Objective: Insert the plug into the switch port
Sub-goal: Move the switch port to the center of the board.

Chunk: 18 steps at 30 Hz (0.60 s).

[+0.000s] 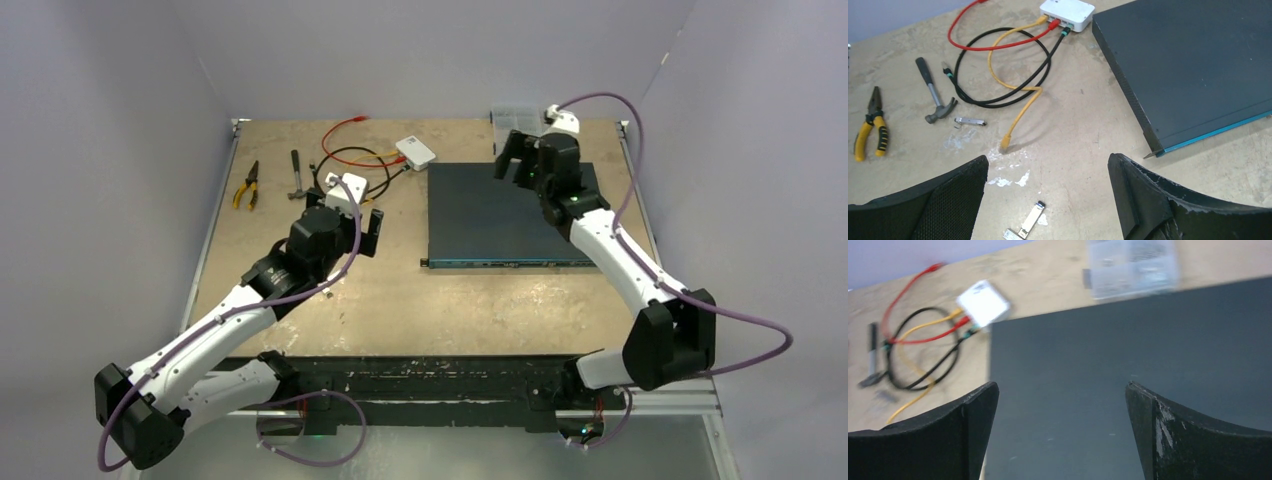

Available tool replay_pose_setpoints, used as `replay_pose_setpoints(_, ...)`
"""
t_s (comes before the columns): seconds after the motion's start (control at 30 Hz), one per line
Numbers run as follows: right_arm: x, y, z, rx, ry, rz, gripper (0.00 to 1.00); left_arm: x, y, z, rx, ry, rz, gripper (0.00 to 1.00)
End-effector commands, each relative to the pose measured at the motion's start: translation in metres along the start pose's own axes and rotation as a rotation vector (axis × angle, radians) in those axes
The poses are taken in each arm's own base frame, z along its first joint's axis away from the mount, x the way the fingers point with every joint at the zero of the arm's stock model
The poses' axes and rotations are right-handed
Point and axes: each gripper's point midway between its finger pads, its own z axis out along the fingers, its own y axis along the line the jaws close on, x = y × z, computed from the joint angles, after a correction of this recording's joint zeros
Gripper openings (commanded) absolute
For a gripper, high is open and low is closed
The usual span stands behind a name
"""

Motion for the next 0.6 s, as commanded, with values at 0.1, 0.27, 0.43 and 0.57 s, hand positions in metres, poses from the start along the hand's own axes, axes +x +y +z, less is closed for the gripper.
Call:
replay_pose_setpoints(0.1,-0.013,-0.128,0.011,0.219,0.000,0.187,0.99,-0.015,-0.009,0.003,0.056,-0.006,-0.059,0.89)
replay_pose_setpoints(0.27,-0.011,-0.218,0.032,0.362,0.014,0.310,0.99,-0.013,-0.004,0.002,0.034,-0.006,-0.045,0.89)
replay_pose_setpoints(0.43,0.012,-0.277,0.048,0.445,0.078,0.354,0.99,-0.015,0.001,-0.001,0.017,-0.018,-0.036,0.89)
replay_pose_setpoints(0.57,0.040,-0.311,0.051,0.504,0.137,0.368,0.99,-0.015,0.001,-0.001,0.015,-0.019,-0.032,0.89)
